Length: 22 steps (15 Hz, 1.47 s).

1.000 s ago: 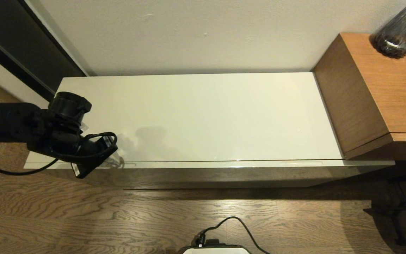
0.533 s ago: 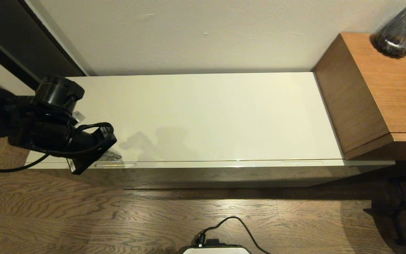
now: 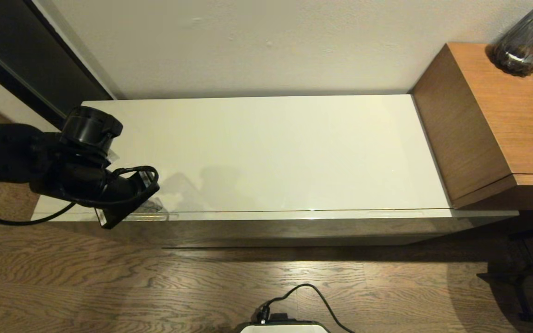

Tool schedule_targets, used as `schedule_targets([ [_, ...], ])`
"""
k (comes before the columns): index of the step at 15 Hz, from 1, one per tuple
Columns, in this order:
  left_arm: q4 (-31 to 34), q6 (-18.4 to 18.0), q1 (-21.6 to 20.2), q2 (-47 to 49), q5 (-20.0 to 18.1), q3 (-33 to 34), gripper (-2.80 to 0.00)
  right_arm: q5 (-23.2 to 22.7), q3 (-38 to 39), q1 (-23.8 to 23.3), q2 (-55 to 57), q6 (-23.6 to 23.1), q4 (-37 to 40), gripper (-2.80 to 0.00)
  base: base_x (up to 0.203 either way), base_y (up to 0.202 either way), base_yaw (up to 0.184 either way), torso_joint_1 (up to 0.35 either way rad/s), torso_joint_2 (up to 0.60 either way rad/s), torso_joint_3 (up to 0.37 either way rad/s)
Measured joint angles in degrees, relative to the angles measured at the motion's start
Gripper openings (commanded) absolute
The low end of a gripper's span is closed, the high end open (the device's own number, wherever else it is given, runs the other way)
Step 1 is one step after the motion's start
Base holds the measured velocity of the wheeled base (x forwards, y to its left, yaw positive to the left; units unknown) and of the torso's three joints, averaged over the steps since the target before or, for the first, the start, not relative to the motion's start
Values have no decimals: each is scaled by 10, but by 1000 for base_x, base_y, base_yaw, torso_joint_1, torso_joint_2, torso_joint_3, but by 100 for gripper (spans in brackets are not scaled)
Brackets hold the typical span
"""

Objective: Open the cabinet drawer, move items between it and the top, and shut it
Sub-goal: Close the drawer, then open the drawer

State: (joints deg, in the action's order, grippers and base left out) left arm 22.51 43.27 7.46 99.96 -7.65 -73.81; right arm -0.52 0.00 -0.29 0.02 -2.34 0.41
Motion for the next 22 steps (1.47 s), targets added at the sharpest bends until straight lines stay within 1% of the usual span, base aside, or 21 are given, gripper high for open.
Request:
schedule_targets([
  [1, -8, -3, 0, 6, 3, 0, -280, 0, 0, 0, 0, 0, 0, -280, 0, 0, 0, 0, 0, 0],
  [3, -20, -21, 0, 17, 10, 0, -280, 0, 0, 0, 0, 0, 0, -280, 0, 0, 0, 0, 0, 0],
  [5, -32, -44, 0, 28, 35, 1, -280, 0, 0, 0, 0, 0, 0, -280, 0, 0, 0, 0, 0, 0],
  [6, -36, -55, 0, 32, 40, 1, -280, 0, 0, 0, 0, 0, 0, -280, 0, 0, 0, 0, 0, 0],
  [8, -40, -82, 0, 36, 45, 3, -280, 0, 0, 0, 0, 0, 0, -280, 0, 0, 0, 0, 0, 0],
  [11, -57, -112, 0, 39, 45, 13, -280, 0, 0, 0, 0, 0, 0, -280, 0, 0, 0, 0, 0, 0],
  [14, -85, -139, 1, 41, 48, 45, -280, 0, 0, 0, 0, 0, 0, -280, 0, 0, 0, 0, 0, 0],
  [16, -105, -142, 1, 43, 47, 63, -280, 0, 0, 0, 0, 0, 0, -280, 0, 0, 0, 0, 0, 0],
  [22, -107, -144, 3, 44, 48, 73, -280, 0, 0, 0, 0, 0, 0, -280, 0, 0, 0, 0, 0, 0],
])
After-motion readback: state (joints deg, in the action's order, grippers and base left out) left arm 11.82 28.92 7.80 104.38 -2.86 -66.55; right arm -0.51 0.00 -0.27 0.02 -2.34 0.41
